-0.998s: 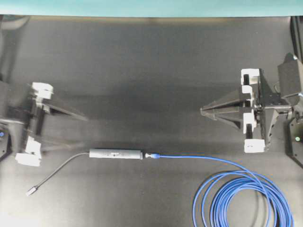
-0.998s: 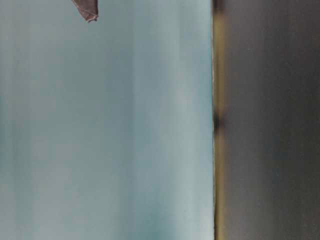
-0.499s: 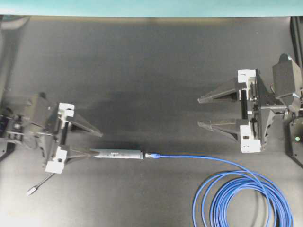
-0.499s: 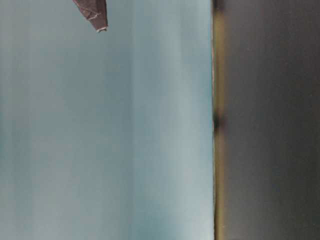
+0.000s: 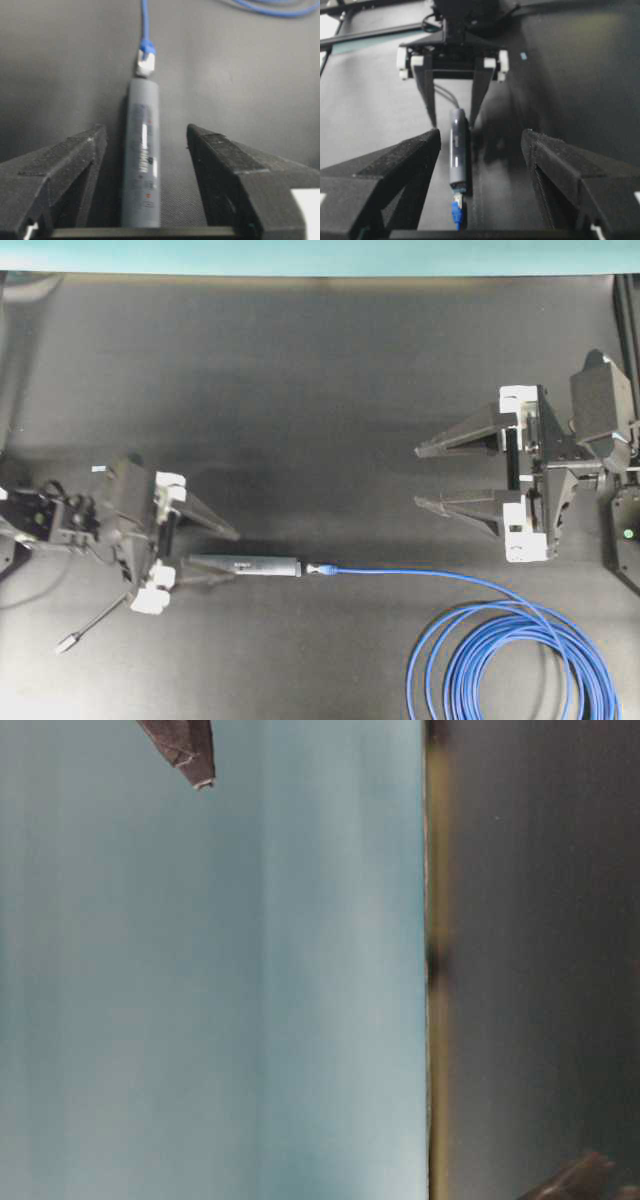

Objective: Insert the LAN cable into the hub.
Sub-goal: 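Lower the left gripper onto the grey Anker hub and grasp it, then grasp the blue LAN plug with the right gripper and lift both apart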

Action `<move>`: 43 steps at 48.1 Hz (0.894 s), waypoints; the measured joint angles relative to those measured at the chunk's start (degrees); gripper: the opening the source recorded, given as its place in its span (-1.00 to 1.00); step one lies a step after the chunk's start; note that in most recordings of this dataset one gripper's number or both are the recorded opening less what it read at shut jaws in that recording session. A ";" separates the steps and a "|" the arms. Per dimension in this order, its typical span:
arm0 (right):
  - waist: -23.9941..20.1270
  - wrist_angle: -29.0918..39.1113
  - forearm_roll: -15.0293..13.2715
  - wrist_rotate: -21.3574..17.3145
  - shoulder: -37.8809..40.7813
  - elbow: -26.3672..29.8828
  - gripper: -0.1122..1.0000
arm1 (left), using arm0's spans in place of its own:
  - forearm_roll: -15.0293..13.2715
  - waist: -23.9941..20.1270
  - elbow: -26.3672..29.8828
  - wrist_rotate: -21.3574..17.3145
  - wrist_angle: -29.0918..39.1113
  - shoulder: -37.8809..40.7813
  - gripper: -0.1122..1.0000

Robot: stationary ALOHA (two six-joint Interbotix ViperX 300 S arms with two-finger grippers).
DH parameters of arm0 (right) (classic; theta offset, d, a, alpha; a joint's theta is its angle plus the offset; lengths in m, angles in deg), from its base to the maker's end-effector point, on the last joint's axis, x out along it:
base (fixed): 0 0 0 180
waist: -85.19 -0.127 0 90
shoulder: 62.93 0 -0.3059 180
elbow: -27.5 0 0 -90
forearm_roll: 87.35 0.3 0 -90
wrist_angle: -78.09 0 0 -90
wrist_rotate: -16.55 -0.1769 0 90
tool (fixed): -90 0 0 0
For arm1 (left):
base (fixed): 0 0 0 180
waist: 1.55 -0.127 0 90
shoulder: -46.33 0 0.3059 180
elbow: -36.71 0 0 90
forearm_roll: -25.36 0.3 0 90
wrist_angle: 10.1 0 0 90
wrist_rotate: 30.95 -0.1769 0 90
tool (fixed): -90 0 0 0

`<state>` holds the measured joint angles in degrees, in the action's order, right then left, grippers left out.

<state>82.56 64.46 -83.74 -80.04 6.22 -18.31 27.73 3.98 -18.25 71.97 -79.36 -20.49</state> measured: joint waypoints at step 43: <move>0.00 0.62 0.00 0.00 -0.35 0.00 0.35 | 0.00 0.18 3.96 0.00 6.42 6.50 0.26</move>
<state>82.56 65.08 -83.74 -80.04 5.86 -18.31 27.73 4.16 -14.29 71.97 -72.95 -13.98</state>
